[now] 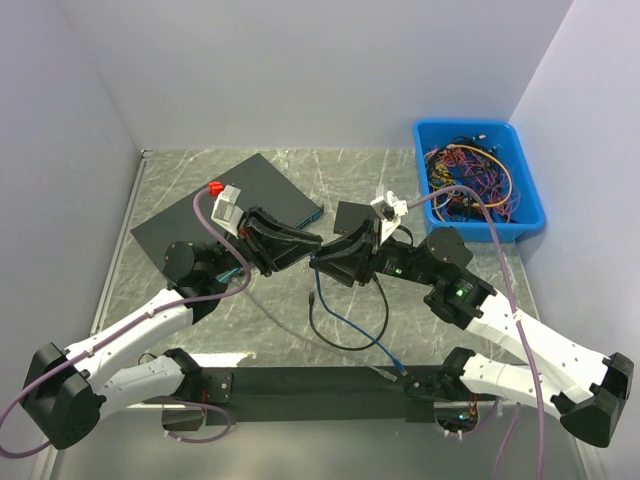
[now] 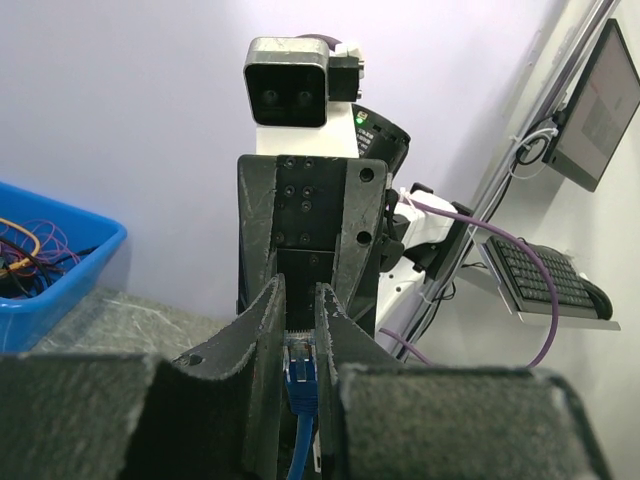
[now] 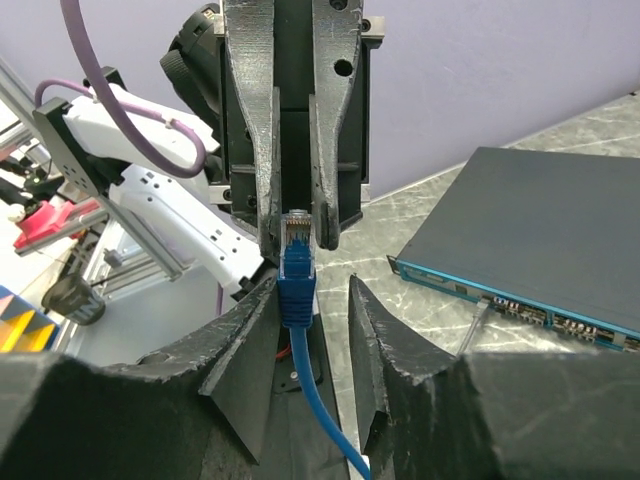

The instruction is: Insert the plug into the switch port

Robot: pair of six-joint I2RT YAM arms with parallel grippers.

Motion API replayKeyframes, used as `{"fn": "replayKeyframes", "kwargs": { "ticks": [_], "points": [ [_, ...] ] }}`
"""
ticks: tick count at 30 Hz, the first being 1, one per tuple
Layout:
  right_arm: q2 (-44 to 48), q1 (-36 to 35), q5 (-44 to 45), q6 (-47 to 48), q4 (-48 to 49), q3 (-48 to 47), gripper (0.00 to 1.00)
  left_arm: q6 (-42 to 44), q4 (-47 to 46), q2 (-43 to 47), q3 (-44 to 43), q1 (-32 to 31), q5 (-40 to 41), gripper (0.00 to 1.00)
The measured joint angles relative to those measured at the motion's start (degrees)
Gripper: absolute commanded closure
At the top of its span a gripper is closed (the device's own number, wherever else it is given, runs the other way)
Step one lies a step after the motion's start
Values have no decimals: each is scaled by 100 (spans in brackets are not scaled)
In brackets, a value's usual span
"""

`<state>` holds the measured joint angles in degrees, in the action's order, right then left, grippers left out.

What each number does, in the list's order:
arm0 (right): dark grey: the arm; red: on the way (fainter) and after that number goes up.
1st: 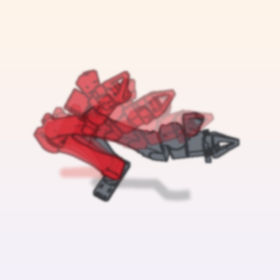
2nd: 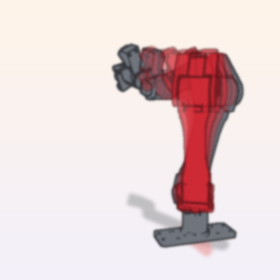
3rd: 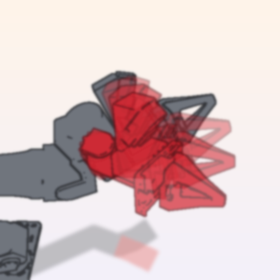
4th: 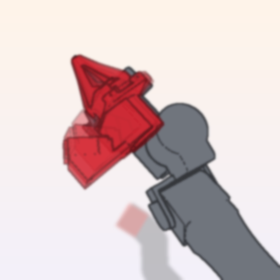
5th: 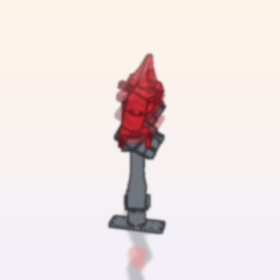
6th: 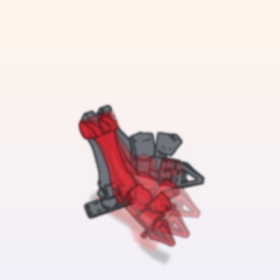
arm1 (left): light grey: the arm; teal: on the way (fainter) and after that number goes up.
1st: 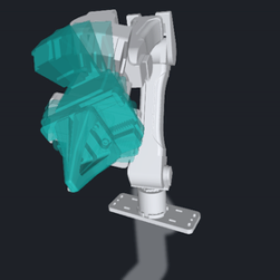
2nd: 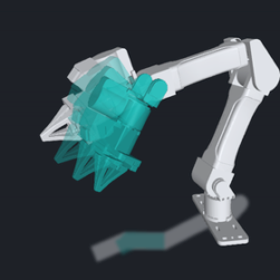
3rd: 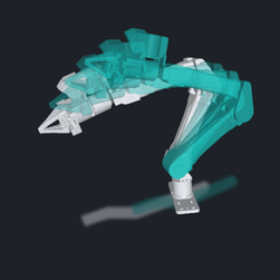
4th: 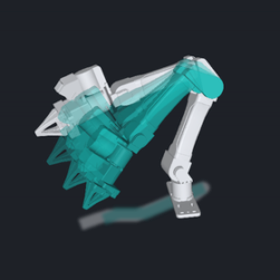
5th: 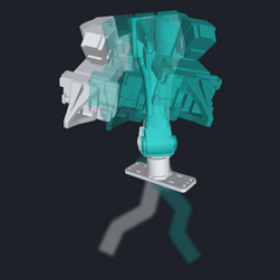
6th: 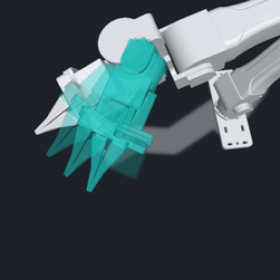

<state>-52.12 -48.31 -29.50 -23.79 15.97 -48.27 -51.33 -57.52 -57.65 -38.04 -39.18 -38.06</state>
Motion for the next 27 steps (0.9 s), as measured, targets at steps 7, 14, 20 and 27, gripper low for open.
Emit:
{"fn": "replayKeyframes", "kwargs": {
  "ticks": [7, 14, 20, 27],
  "points": [
    [-79, -2, -66, -68, 125, 0, 76, 13, 20, 0, 0, 13, 68, 100],
    [-79, 0, -94, -87, 136, 0, 100, 24, 42, -4, 0, 15, 127, 97],
    [83, 37, 380, 72, -291, 0, 100, 256, 623, 31, -59, 15, 365, 52],
    [820, 525, 1497, 614, -1200, -90, 100, 772, 1735, 452, -66, 15, 1029, 15]
  ]
}}
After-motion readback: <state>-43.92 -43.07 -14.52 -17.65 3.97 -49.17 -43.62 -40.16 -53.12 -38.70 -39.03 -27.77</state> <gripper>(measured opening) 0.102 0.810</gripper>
